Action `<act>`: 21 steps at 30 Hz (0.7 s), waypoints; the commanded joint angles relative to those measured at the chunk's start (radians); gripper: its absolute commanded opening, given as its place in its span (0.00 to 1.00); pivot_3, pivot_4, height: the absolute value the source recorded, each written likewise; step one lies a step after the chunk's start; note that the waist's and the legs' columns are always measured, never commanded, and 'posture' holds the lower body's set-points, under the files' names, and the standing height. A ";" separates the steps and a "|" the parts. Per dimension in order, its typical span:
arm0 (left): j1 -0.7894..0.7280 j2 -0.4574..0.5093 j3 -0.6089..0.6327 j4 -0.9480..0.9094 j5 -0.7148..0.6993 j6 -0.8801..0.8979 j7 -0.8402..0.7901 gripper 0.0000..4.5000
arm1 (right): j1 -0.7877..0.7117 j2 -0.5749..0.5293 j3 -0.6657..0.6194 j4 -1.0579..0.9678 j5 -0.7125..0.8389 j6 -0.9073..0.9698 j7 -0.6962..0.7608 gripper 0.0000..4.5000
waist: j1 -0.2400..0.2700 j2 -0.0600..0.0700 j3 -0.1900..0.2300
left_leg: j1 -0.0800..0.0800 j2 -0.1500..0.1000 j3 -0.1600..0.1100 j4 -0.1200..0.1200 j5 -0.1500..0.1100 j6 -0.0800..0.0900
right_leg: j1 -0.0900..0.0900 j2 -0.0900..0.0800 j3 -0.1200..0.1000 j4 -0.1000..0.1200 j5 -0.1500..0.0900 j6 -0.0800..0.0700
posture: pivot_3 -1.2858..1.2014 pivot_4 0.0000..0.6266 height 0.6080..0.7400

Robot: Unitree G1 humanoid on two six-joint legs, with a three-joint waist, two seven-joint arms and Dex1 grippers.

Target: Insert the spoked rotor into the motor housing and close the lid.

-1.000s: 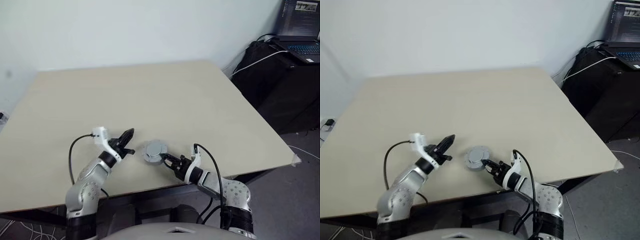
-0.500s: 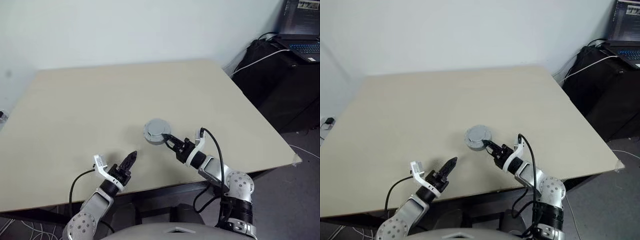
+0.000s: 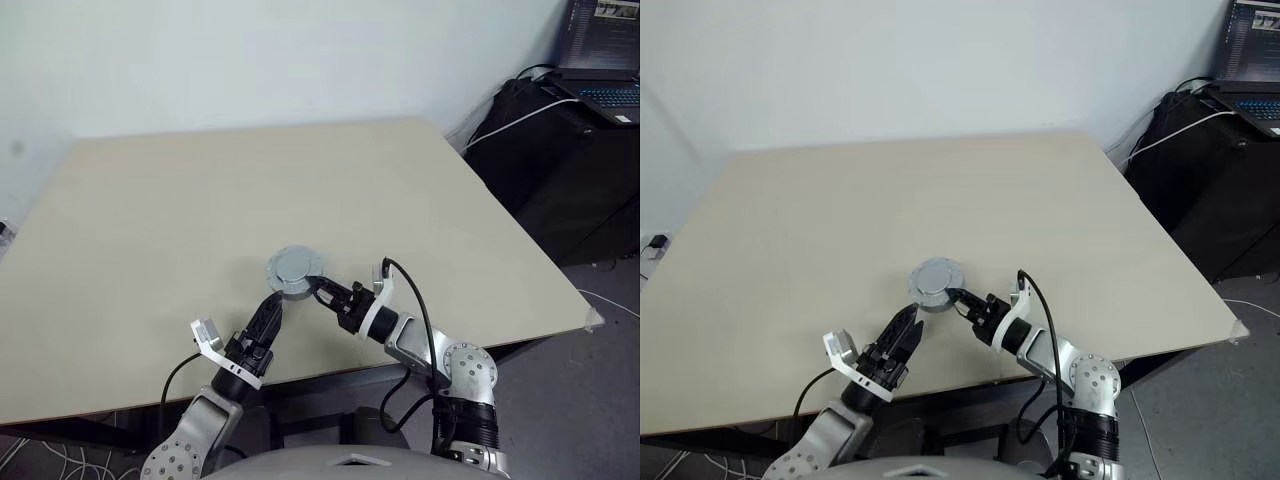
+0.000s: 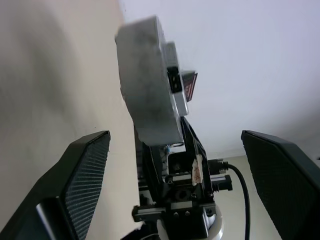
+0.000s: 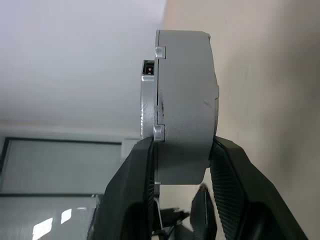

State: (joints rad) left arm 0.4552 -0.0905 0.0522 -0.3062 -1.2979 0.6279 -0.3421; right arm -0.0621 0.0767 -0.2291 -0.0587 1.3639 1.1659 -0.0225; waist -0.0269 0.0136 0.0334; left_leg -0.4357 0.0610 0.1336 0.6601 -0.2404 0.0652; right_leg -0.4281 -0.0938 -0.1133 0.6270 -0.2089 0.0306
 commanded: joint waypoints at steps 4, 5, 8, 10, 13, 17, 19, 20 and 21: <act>-0.044 -0.093 -0.027 0.004 -0.042 -0.064 -0.006 0.99 | 0.006 -0.003 0.052 -0.078 0.118 0.025 -0.013 0.28 | 0.000 0.000 0.000 | 0.000 0.000 0.000 0.000 0.000 0.000 | 0.000 0.000 0.000 0.000 0.000 0.000 | 0.52 0.00 1.00; -0.044 -0.094 -0.030 0.003 -0.044 -0.074 -0.007 0.99 | 0.008 -0.008 0.057 -0.079 0.128 0.027 -0.019 0.28 | 0.000 0.000 0.000 | 0.000 0.000 0.000 0.000 0.000 0.000 | 0.000 0.000 0.000 0.000 0.000 0.000 | 0.52 0.00 1.00; -0.046 -0.099 -0.038 0.004 -0.049 -0.100 -0.007 0.99 | 0.011 -0.023 0.066 -0.080 0.159 0.027 -0.034 0.28 | 0.000 0.000 0.000 | 0.000 0.000 0.000 0.000 0.000 0.000 | 0.000 0.000 0.000 0.000 0.000 0.000 | 0.52 0.00 1.00; -0.046 -0.099 -0.044 0.006 -0.055 -0.112 -0.006 0.99 | 0.017 -0.040 0.082 -0.084 0.187 0.032 -0.043 0.28 | 0.001 0.000 0.000 | 0.000 0.000 0.000 0.000 0.000 0.000 | 0.000 0.000 0.000 0.000 0.000 0.000 | 0.52 0.00 1.00; -0.045 -0.097 -0.052 0.006 -0.060 -0.126 -0.005 0.99 | 0.022 -0.060 0.098 -0.086 0.213 0.027 -0.054 0.28 | 0.001 0.000 0.000 | 0.000 0.000 0.000 0.001 0.000 0.000 | 0.000 0.000 0.000 0.000 0.000 0.000 | 0.52 0.00 1.00; -0.044 -0.097 -0.060 0.005 -0.062 -0.138 -0.004 0.99 | 0.023 -0.082 0.111 -0.084 0.237 0.010 -0.062 0.28 | 0.001 0.000 0.000 | 0.000 0.000 0.000 0.001 0.000 0.000 | 0.000 0.000 0.000 0.000 0.000 0.000 | 0.52 0.00 1.00; -0.045 -0.096 -0.063 0.007 -0.065 -0.141 -0.003 0.99 | 0.027 -0.088 0.122 -0.085 0.249 0.005 -0.065 0.28 | 0.001 0.000 0.000 | 0.000 0.000 0.000 0.001 0.000 0.000 | 0.001 0.001 0.000 0.000 0.000 0.000 | 0.52 0.00 1.00; -0.044 -0.095 -0.065 0.007 -0.069 -0.139 0.000 0.99 | 0.029 -0.090 0.126 -0.087 0.254 0.003 -0.066 0.28 | 0.001 0.000 0.000 | 0.000 0.000 0.000 0.001 0.000 0.000 | 0.001 0.001 0.000 0.000 0.000 0.000 | 0.52 0.00 1.00; -0.044 -0.094 -0.066 0.008 -0.071 -0.138 0.002 0.91 | 0.031 -0.093 0.131 -0.088 0.259 -0.001 -0.067 0.28 | 0.001 0.000 0.000 | 0.000 0.000 0.000 0.001 0.000 0.000 | 0.001 0.001 0.000 0.000 0.000 0.000 | 0.52 0.00 1.00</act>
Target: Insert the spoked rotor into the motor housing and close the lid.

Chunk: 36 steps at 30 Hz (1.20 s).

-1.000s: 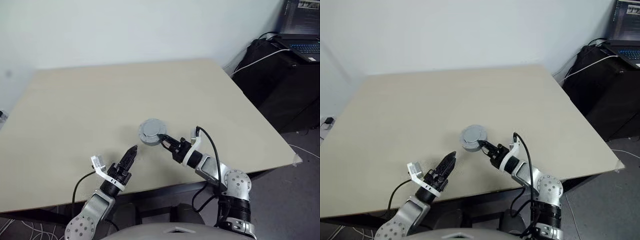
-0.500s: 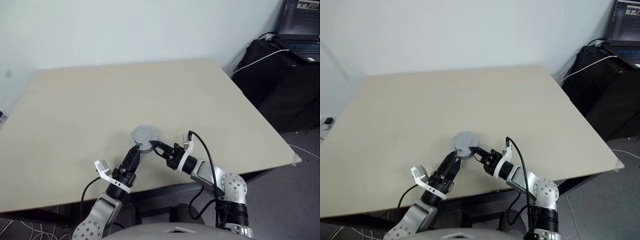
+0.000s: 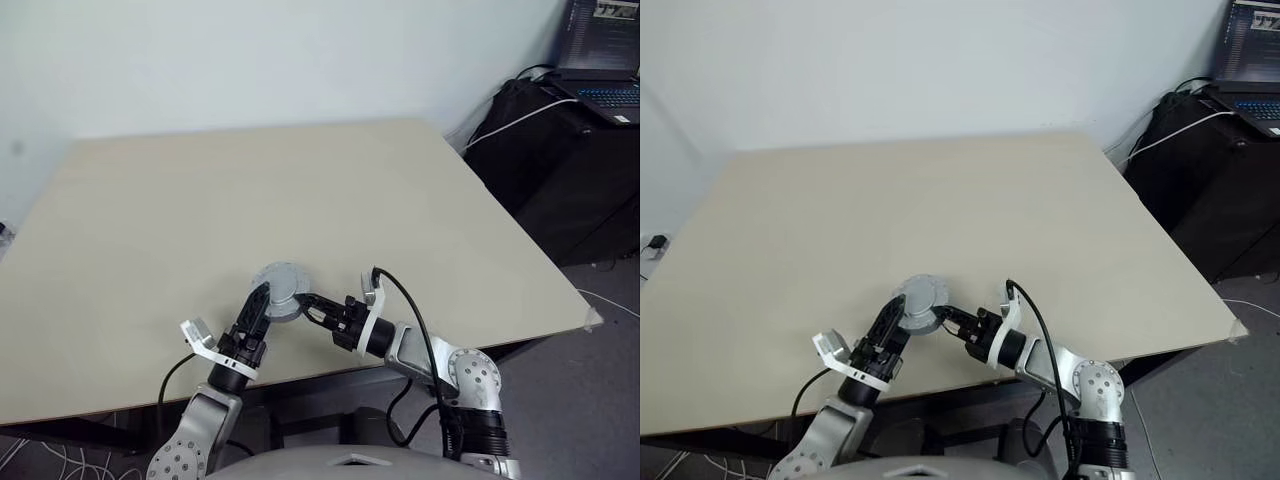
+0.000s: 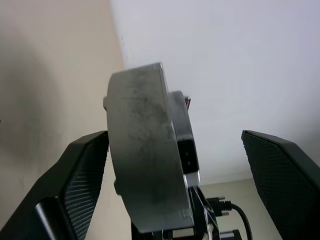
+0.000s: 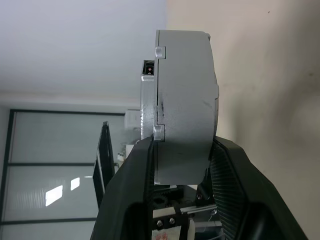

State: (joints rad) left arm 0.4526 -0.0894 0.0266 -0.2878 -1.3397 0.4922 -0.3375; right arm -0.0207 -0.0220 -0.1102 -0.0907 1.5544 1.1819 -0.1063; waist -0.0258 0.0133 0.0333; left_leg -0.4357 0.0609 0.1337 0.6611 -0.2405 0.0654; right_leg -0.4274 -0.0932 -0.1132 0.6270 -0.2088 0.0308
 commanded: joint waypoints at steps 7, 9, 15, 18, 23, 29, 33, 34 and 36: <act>-0.050 -0.084 -0.048 0.001 -0.052 0.012 0.016 0.48 | -0.009 -0.021 0.038 -0.058 0.099 -0.040 0.018 0.28 | 0.001 0.000 0.000 | 0.000 0.000 0.000 0.001 0.000 0.000 | 0.000 0.000 0.000 0.000 0.000 0.000 | 0.52 0.00 1.00; -0.052 -0.081 -0.050 0.001 -0.057 0.011 0.018 0.48 | -0.008 -0.026 0.043 -0.063 0.089 -0.051 0.027 0.28 | 0.001 0.000 0.000 | 0.000 0.000 0.000 0.001 0.000 0.000 | 0.001 0.000 0.000 0.000 0.000 0.001 | 0.52 0.00 1.00; -0.051 -0.081 -0.050 -0.005 -0.061 -0.008 0.017 0.48 | 0.005 -0.050 0.057 -0.108 -0.002 -0.094 0.096 0.28 | 0.002 -0.001 0.000 | 0.000 0.000 0.000 0.001 0.000 0.000 | 0.001 0.000 0.000 0.000 0.000 0.001 | 0.52 0.00 1.00; -0.053 -0.089 -0.042 -0.009 -0.051 -0.034 0.020 0.48 | 0.011 -0.060 0.060 -0.114 -0.019 -0.106 0.112 0.28 | 0.002 -0.001 0.000 | 0.000 0.000 0.000 0.002 0.000 0.000 | 0.001 0.000 0.000 0.000 0.000 0.001 | 0.52 0.00 1.00; -0.069 -0.094 -0.023 -0.008 -0.031 -0.087 0.027 0.48 | 0.017 -0.075 0.049 -0.117 -0.034 -0.127 0.115 0.63 | 0.003 -0.001 0.000 | 0.000 0.000 0.000 0.002 0.000 0.000 | 0.001 0.001 0.000 0.000 0.001 0.001 | 0.52 0.00 1.00; -0.113 -0.095 0.037 0.008 -0.017 -0.193 0.059 0.47 | 0.039 -0.135 0.068 -0.193 -0.134 -0.162 0.181 1.00 | 0.005 -0.001 0.000 | 0.000 0.000 0.000 0.002 0.000 0.000 | 0.001 0.001 0.000 0.000 0.001 0.001 | 0.52 0.00 1.00; -0.193 -0.078 0.116 0.075 0.001 -0.275 0.133 0.47 | 0.067 -0.260 0.179 -0.314 -0.433 -0.297 0.355 1.00 | 0.014 -0.002 0.000 | 0.000 0.000 -0.001 0.004 0.000 0.001 | 0.002 0.001 0.000 0.001 0.001 0.001 | 0.52 0.00 1.00; -0.217 -0.073 0.140 0.097 0.004 -0.293 0.147 0.47 | 0.079 -0.296 0.223 -0.340 -0.541 -0.369 0.399 1.00 | 0.015 -0.004 -0.001 | 0.000 0.000 -0.001 0.005 0.000 0.001 | 0.002 0.002 0.000 0.001 0.001 0.001 | 0.52 0.00 1.00; -0.267 -0.057 0.186 0.143 0.007 -0.322 0.169 0.47 | 0.104 -0.334 0.288 -0.360 -0.714 -0.514 0.467 1.00 | 0.015 -0.005 -0.003 | 0.001 0.000 -0.001 0.005 0.000 0.001 | 0.003 0.001 0.000 0.001 0.001 0.001 | 0.52 0.00 1.00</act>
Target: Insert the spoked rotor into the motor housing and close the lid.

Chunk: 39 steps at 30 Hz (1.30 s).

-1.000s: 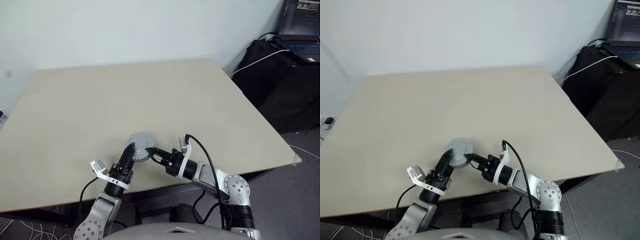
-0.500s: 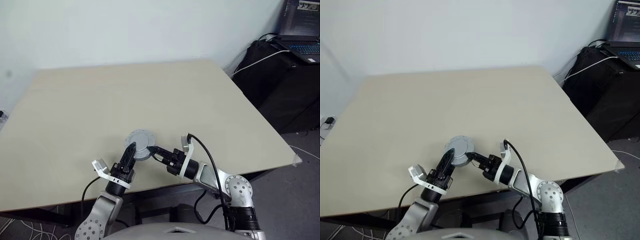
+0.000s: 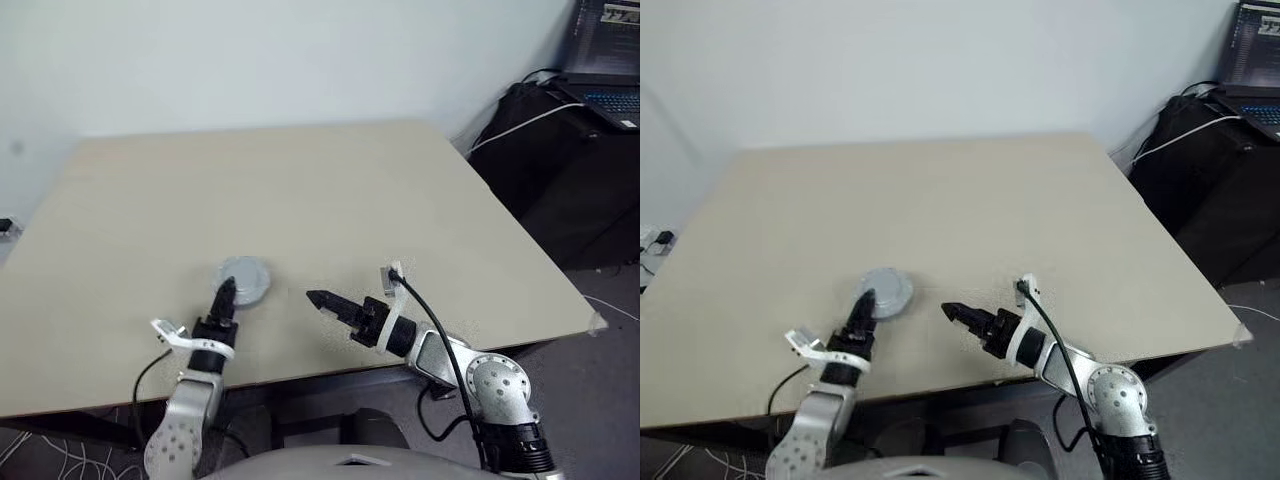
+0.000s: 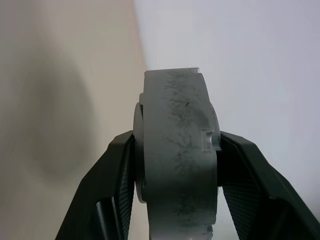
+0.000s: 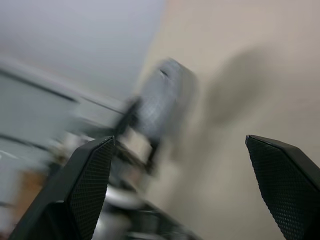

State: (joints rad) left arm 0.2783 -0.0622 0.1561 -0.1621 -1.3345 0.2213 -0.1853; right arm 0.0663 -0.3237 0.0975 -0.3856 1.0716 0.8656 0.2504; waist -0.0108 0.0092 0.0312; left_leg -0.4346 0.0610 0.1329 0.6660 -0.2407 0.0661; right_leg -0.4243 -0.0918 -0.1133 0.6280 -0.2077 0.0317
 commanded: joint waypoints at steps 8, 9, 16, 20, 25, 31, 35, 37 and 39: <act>-0.312 -0.024 0.213 0.235 0.020 -0.082 0.078 0.47 | 0.078 -0.066 0.199 0.042 -0.681 -0.657 0.215 1.00 | 0.000 -0.015 -0.008 | 0.000 -0.001 0.001 0.002 0.000 0.000 | 0.002 0.001 0.000 -0.001 0.001 0.001 | 0.52 0.00 1.00; -0.336 -0.018 0.223 0.260 0.029 -0.074 0.080 0.47 | 0.085 -0.061 0.196 0.052 -0.698 -0.680 0.221 1.00 | 0.000 -0.016 -0.007 | 0.001 -0.001 0.000 0.002 0.000 0.000 | 0.003 0.001 0.000 -0.001 0.001 0.002 | 0.52 0.00 1.00; -0.519 0.013 0.299 0.457 0.135 -0.099 0.101 0.47 | 0.121 -0.036 0.166 0.082 -0.765 -0.753 0.222 1.00 | 0.001 -0.019 -0.005 | 0.004 0.000 -0.002 0.006 -0.001 0.001 | 0.009 0.000 -0.001 -0.001 0.002 0.002 | 0.52 0.00 1.00; -0.606 0.032 0.339 0.548 0.186 -0.098 0.098 0.47 | 0.134 -0.023 0.155 0.083 -0.772 -0.760 0.231 1.00 | 0.000 -0.020 -0.005 | 0.004 0.000 -0.002 0.005 -0.001 0.002 | 0.008 0.000 -0.002 -0.001 0.002 0.002 | 0.52 0.00 1.00; -0.705 0.058 0.370 0.676 0.281 -0.109 0.159 0.47 | 0.139 -0.016 0.145 0.081 -0.775 -0.742 0.242 1.00 | 0.000 -0.020 -0.005 | 0.004 0.000 -0.002 0.006 -0.001 0.002 | 0.009 0.000 -0.002 -0.001 0.002 0.002 | 0.52 0.00 1.00; -0.731 0.059 0.386 0.742 0.362 -0.084 0.223 0.63 | 0.139 -0.007 0.144 0.083 -0.778 -0.734 0.249 1.00 | 0.002 -0.020 -0.006 | 0.004 -0.001 -0.002 0.007 -0.001 0.002 | 0.010 0.000 -0.002 -0.001 0.002 0.003 | 0.52 0.00 1.00; -0.708 0.043 0.388 0.722 0.406 -0.072 0.262 0.90 | 0.138 -0.002 0.143 0.085 -0.781 -0.730 0.255 1.00 | 0.001 -0.018 -0.007 | 0.005 0.000 -0.002 0.007 -0.001 0.002 | 0.010 0.000 -0.002 -0.001 0.003 0.003 | 0.52 0.00 1.00; -0.682 0.024 0.391 0.687 0.419 -0.066 0.289 0.99 | 0.138 0.002 0.143 0.088 -0.787 -0.730 0.256 1.00 | 0.000 -0.016 -0.009 | 0.006 0.000 -0.002 0.007 -0.001 0.002 | 0.012 0.000 -0.002 -0.001 0.003 0.003 | 0.52 0.00 1.00; -0.644 0.006 0.381 0.635 0.431 -0.042 0.310 0.99 | 0.138 0.004 0.143 0.089 -0.791 -0.729 0.256 1.00 | -0.004 -0.015 -0.010 | 0.007 0.000 -0.001 0.007 -0.002 0.003 | 0.012 -0.001 -0.001 -0.001 0.003 0.003 | 0.52 0.00 1.00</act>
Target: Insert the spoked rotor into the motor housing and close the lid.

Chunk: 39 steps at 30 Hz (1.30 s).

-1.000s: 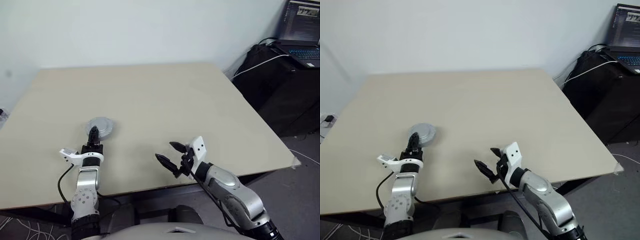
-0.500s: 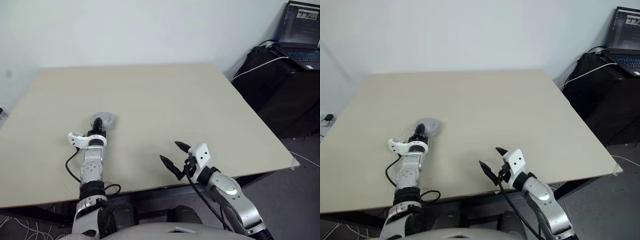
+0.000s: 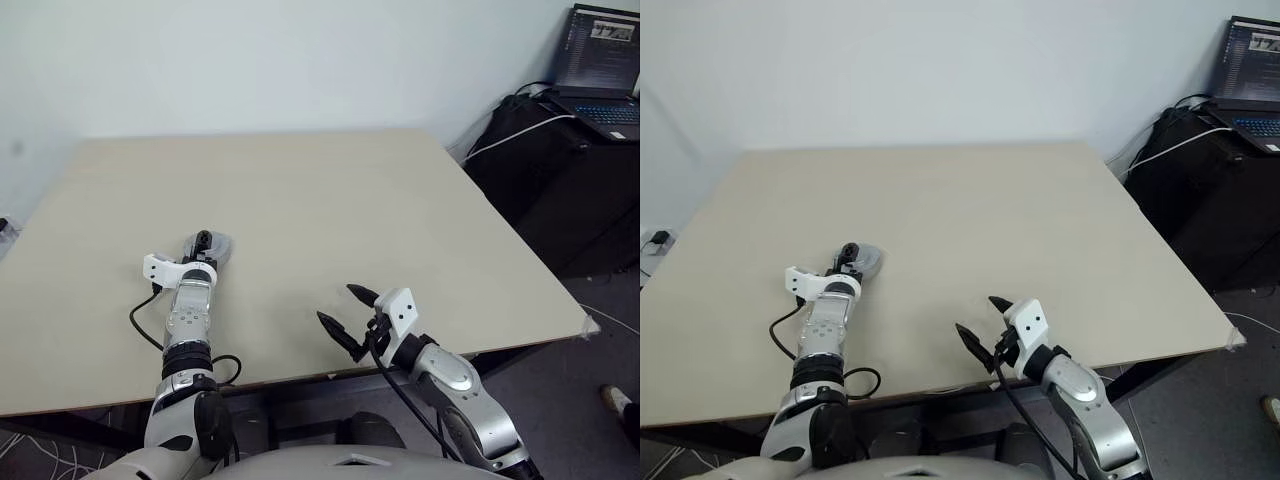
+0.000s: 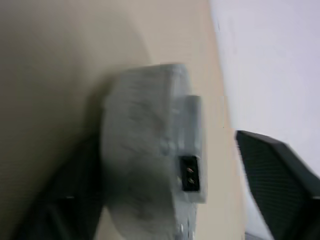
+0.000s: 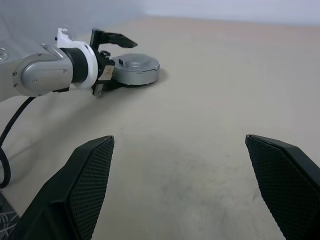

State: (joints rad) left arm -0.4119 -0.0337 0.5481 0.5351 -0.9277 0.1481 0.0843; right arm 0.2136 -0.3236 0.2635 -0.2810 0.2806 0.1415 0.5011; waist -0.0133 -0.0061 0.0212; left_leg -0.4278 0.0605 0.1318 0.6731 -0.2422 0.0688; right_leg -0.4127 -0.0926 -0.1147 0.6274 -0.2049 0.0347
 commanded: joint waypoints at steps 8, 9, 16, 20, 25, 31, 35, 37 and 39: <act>0.316 -0.049 -0.132 -0.401 0.082 0.268 0.141 0.99 | 0.002 0.013 -0.024 -0.024 0.003 0.014 0.002 1.00 | -0.005 0.008 -0.007 | 0.001 0.000 0.002 0.000 -0.002 0.001 | 0.000 -0.001 0.002 0.000 0.000 0.000 | 0.52 0.00 1.00; 0.362 -0.035 -0.159 -0.448 0.095 0.305 0.138 0.99 | 0.003 0.014 -0.025 -0.025 0.005 0.018 0.004 1.00 | -0.006 0.009 -0.008 | 0.002 0.000 0.002 0.000 -0.002 0.002 | 0.000 -0.001 0.002 0.000 0.000 0.000 | 0.52 0.00 1.00; 0.582 0.107 -0.348 -0.668 0.240 0.354 -0.056 0.99 | 0.008 0.035 -0.037 -0.013 0.005 0.013 -0.007 1.00 | -0.010 0.015 -0.011 | 0.008 0.000 0.005 -0.003 -0.002 0.001 | 0.002 -0.003 0.003 0.001 0.000 0.000 | 0.52 0.00 1.00; 0.676 0.159 -0.450 -0.765 0.367 0.205 -0.204 0.99 | 0.021 0.079 -0.061 0.010 -0.029 -0.051 -0.055 1.00 | -0.006 0.016 -0.009 | 0.010 0.000 0.008 -0.011 -0.002 0.000 | 0.000 -0.005 0.005 0.000 -0.001 -0.001 | 0.52 0.00 1.00; 0.762 0.191 -0.573 -0.783 0.635 -0.069 -0.265 0.99 | 0.048 0.124 -0.100 0.064 -0.110 -0.148 -0.153 1.00 | 0.003 0.017 -0.006 | 0.007 0.001 0.010 -0.014 -0.003 -0.001 | -0.005 -0.007 0.007 -0.001 -0.002 -0.002 | 0.52 0.00 1.00; 0.807 0.111 -0.600 -0.741 0.834 -0.291 -0.146 0.99 | 0.095 0.138 -0.142 0.117 -0.193 -0.258 -0.227 1.00 | 0.002 0.016 -0.006 | 0.003 0.001 0.015 -0.019 -0.003 -0.001 | -0.015 -0.006 0.014 -0.002 -0.002 -0.003 | 0.52 0.00 1.00; 0.827 0.105 -0.633 -0.710 0.927 -0.369 -0.133 0.99 | 0.112 0.142 -0.158 0.136 -0.206 -0.296 -0.241 1.00 | 0.001 0.015 -0.005 | 0.003 0.001 0.016 -0.019 -0.003 -0.001 | -0.016 -0.006 0.014 -0.002 -0.002 -0.003 | 0.52 0.00 1.00; 0.828 0.109 -0.644 -0.701 0.953 -0.390 -0.134 0.99 | 0.117 0.145 -0.160 0.138 -0.208 -0.303 -0.245 1.00 | 0.001 0.015 -0.005 | 0.003 0.001 0.016 -0.019 -0.003 -0.001 | -0.016 -0.006 0.014 -0.002 -0.002 -0.003 | 0.52 0.00 1.00; 0.825 0.107 -0.646 -0.699 0.953 -0.396 -0.138 0.99 | 0.122 0.149 -0.158 0.136 -0.212 -0.306 -0.250 1.00 | 0.001 0.014 -0.004 | 0.003 0.001 0.016 -0.019 -0.003 -0.001 | -0.016 -0.006 0.014 -0.002 -0.002 -0.003 | 0.52 0.00 1.00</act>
State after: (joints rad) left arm 0.4239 0.0751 -0.0901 -0.1524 0.0166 -0.2121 -0.0514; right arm 0.3398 -0.1809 0.1157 -0.1253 0.0743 -0.1340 0.2597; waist -0.0121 0.0082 0.0173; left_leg -0.4249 0.0619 0.1478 0.6546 -0.2448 0.0677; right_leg -0.4288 -0.0985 -0.1006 0.6257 -0.2068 0.0320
